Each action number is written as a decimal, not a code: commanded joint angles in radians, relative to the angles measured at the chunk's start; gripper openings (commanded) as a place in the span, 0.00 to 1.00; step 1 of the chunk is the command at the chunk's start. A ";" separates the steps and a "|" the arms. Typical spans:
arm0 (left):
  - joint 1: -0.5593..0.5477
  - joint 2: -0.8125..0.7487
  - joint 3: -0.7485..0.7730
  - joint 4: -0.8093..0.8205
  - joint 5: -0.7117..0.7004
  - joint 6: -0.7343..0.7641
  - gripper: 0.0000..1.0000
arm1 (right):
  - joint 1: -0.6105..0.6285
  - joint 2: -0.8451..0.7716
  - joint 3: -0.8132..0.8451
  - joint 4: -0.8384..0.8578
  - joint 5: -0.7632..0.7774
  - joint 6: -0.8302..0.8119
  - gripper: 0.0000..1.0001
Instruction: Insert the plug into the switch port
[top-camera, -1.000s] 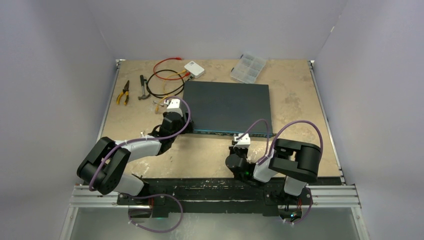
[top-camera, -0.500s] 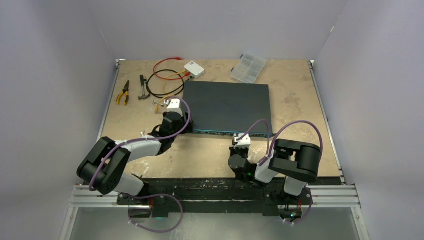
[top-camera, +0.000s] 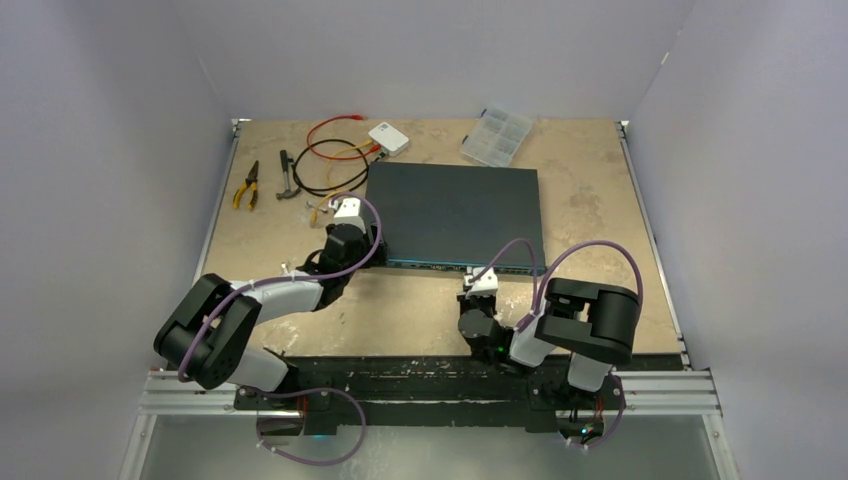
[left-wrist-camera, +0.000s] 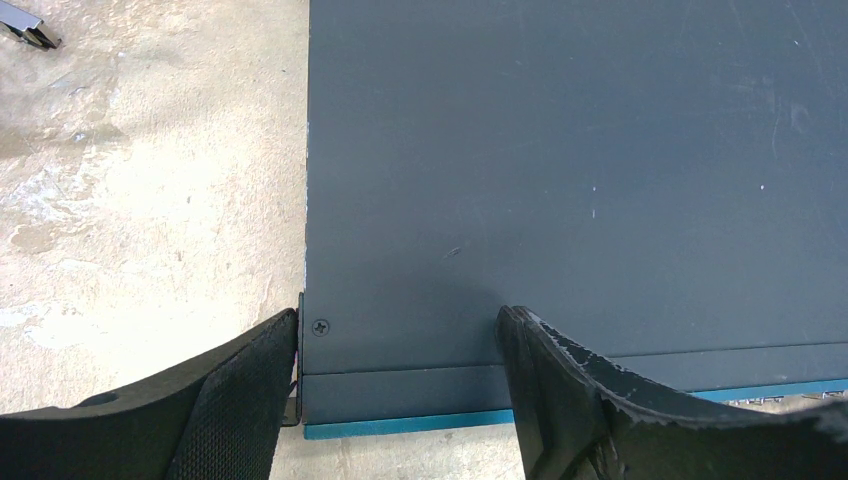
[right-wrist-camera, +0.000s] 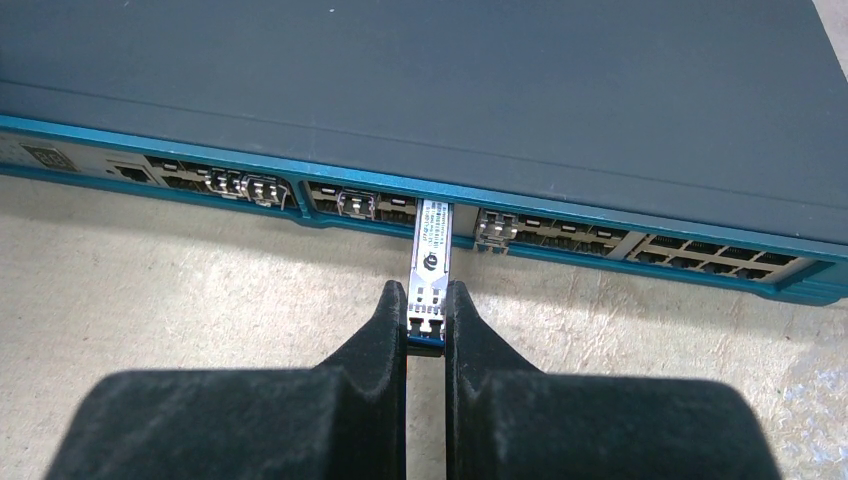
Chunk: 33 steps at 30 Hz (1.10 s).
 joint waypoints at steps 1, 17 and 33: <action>-0.040 0.027 -0.044 -0.147 0.117 -0.051 0.71 | -0.022 0.002 0.032 0.143 -0.052 -0.015 0.00; -0.044 0.027 -0.043 -0.147 0.112 -0.049 0.71 | -0.041 -0.019 0.055 0.049 -0.115 -0.048 0.00; -0.046 0.022 -0.044 -0.151 0.106 -0.050 0.71 | -0.041 -0.042 0.070 -0.058 -0.063 0.055 0.00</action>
